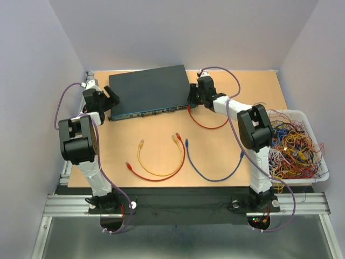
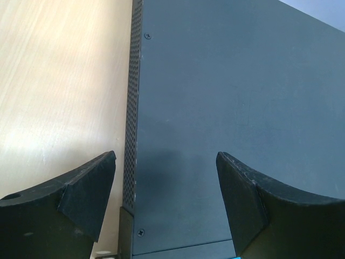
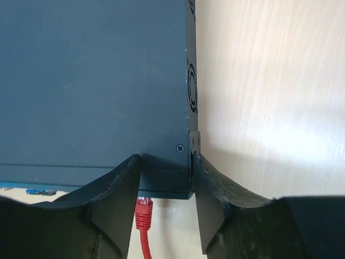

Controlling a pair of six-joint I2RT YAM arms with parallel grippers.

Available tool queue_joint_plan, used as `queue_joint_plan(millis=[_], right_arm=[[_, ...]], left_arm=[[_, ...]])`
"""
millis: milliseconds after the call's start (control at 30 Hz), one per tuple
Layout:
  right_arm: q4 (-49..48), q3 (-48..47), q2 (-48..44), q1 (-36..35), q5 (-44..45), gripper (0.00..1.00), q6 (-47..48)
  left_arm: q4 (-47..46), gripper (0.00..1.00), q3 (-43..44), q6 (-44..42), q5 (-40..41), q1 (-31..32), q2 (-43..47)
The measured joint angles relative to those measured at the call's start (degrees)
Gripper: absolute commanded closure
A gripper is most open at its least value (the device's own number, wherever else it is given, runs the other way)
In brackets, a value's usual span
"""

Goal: Insert the plug into the switch port

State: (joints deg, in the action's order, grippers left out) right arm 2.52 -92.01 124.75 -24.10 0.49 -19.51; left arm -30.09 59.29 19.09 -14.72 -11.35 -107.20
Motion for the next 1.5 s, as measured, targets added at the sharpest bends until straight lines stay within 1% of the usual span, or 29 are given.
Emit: queue_joint_plan(millis=[167, 333, 400, 433, 500, 567, 667, 867, 900, 1000, 1067, 1167, 1233, 1400, 1500], right_arm=[[-0.96, 6.14, -4.26, -1.40, 0.61, 0.54, -2.21], [-0.59, 9.81, -7.02, -3.34, 1.46, 0.53, -3.06], [-0.22, 10.40, -7.63, -3.98, 1.99, 0.50, -3.04], [0.04, 10.40, -7.74, -4.22, 2.12, 0.45, -2.93], [0.46, 10.34, -7.96, -4.70, 2.75, 0.42, -2.67], [1.38, 10.10, -8.39, -5.20, 3.28, 0.39, -1.99], [4.31, 9.62, -10.05, -6.19, 3.85, 0.38, -0.72], [8.70, 9.25, -14.67, -8.22, 5.18, 0.37, 0.96], [9.05, 9.35, -15.69, -8.70, 5.84, 0.37, 1.31], [9.18, 10.40, -18.32, -10.34, 7.50, 0.43, 1.51], [9.40, 12.07, -19.93, -11.80, 8.33, 0.48, 1.42], [9.51, 13.97, -20.22, -13.57, 9.18, 0.52, 0.52], [10.19, 14.84, -19.71, -14.38, 9.62, 0.53, -0.09], [11.91, 14.40, -15.43, -15.89, 11.76, 0.55, -1.07], [13.29, 13.53, -13.27, -16.02, 13.60, 0.57, -1.46]], left_arm=[[0.66, 0.14, 0.00, -0.13, -0.02, 0.00, 0.00], [1.62, 0.15, 0.00, -0.17, 0.07, 0.00, 0.00], [2.27, 0.16, 0.00, -0.17, 0.22, 0.00, 0.00], [2.91, 0.16, 0.00, -0.20, 0.46, 0.00, 0.00], [4.02, 0.16, 0.00, -0.17, 1.27, 0.00, 0.02], [5.09, 0.16, -0.22, -0.13, 2.91, 0.00, 0.13], [6.32, 0.15, -1.68, -0.11, 6.23, 0.02, 1.55], [8.04, 0.15, -2.71, 0.63, 11.82, 0.02, 8.26], [7.98, 0.13, -2.71, 1.05, 12.37, 0.04, 9.40], [6.19, 0.12, -2.71, 2.40, 13.81, 0.50, 13.46], [5.14, 0.12, -2.69, 2.82, 14.34, 0.98, 14.64], [4.74, 0.12, -2.58, 3.13, 14.82, 2.16, 15.13], [5.57, 0.12, -2.60, 3.10, 15.19, 2.75, 15.08], [3.67, 0.12, -5.99, 1.97, 15.32, 3.13, 14.78], [2.51, 0.12, -7.17, 0.57, 14.69, 3.08, 12.55]])
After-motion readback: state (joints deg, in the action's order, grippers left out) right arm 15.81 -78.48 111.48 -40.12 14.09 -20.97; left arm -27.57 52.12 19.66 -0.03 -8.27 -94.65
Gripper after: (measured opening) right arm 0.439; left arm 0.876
